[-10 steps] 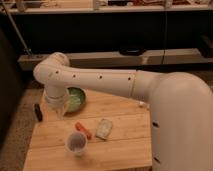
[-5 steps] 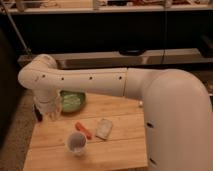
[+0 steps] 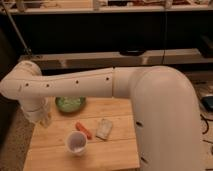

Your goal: Knock the eraser over

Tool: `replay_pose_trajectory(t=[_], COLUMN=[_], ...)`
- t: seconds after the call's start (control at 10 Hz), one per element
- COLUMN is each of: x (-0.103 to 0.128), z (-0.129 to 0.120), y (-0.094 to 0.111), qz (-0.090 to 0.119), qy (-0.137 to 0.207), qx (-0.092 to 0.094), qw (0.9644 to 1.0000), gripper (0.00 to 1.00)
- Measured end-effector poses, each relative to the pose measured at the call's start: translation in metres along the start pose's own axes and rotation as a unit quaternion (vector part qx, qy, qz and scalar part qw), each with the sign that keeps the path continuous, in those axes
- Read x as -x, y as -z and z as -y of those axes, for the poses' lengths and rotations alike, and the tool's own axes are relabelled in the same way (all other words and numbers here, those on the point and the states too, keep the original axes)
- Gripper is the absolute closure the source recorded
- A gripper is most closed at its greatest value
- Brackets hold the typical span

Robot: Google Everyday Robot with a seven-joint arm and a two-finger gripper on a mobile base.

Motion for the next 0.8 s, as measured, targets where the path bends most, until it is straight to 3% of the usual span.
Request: replay_pose_trajectory(t=[0.2, 0.4, 0.5, 0.7, 0.8], x=[-0.002, -0.012, -0.012, -0.015, -0.017], z=[0.003, 0.012, 0.008, 0.0, -0.015], y=[-0.002, -0.001, 0.003, 0.027, 0.045], qz=[-0.002, -0.006, -0.014, -0.062, -0.104], qy=[0.001, 0.005, 0.005, 0.003, -0.008], qx=[0.005, 0.008, 0.024, 0.055, 0.071], qw=[1.0, 0.9999, 0.9996, 0.9965, 0.992], gripper=[0.74, 0.88, 0.96, 1.0, 1.0])
